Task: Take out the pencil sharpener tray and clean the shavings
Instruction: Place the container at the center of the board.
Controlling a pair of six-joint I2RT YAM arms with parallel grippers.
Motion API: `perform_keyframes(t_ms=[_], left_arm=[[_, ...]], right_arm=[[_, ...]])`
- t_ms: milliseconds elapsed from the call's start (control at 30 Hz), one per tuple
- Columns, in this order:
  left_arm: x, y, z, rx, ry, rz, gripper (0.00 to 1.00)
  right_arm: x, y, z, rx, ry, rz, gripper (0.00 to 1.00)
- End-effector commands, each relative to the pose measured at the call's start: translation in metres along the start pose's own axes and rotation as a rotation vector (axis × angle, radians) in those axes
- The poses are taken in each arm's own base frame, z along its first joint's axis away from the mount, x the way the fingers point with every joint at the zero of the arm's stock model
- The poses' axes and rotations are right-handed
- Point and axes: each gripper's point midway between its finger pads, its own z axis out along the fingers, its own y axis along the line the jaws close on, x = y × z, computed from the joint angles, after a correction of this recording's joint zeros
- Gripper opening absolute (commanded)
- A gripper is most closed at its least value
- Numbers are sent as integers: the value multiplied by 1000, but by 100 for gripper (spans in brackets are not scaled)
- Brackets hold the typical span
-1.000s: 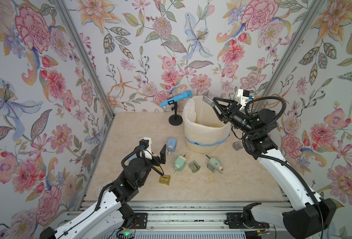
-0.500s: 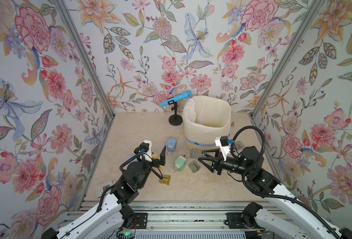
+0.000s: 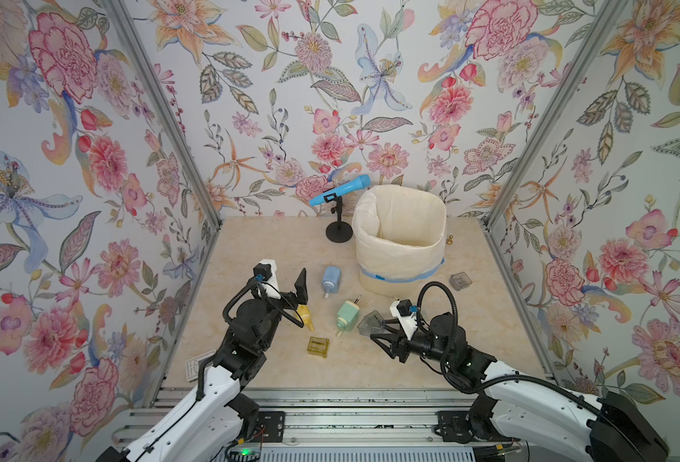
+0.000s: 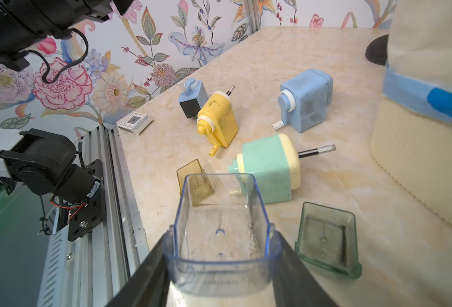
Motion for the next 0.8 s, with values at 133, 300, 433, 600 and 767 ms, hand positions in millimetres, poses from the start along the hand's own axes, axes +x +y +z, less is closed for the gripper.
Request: perform_keyframes(t_ms=[133,300,433,600,767], left_arm=[[1,2,2,1,-20,-36,100],[3,4,3,-2,-23,-31,100],[2,2,3,7,-25,-44,100],[-4,4,-2,7,-46,-40,100],[-4,6,-6,2,-50,-31,100]], right_arm=[[22,-1,23,26,-1,-95,47],[26,-26,40,147,-44,-142,50],[27,-33,60,170,-82,-145,52],[44,-31,77,176,-84,-161,55],[44,-28,77,224,-85,-197,76]])
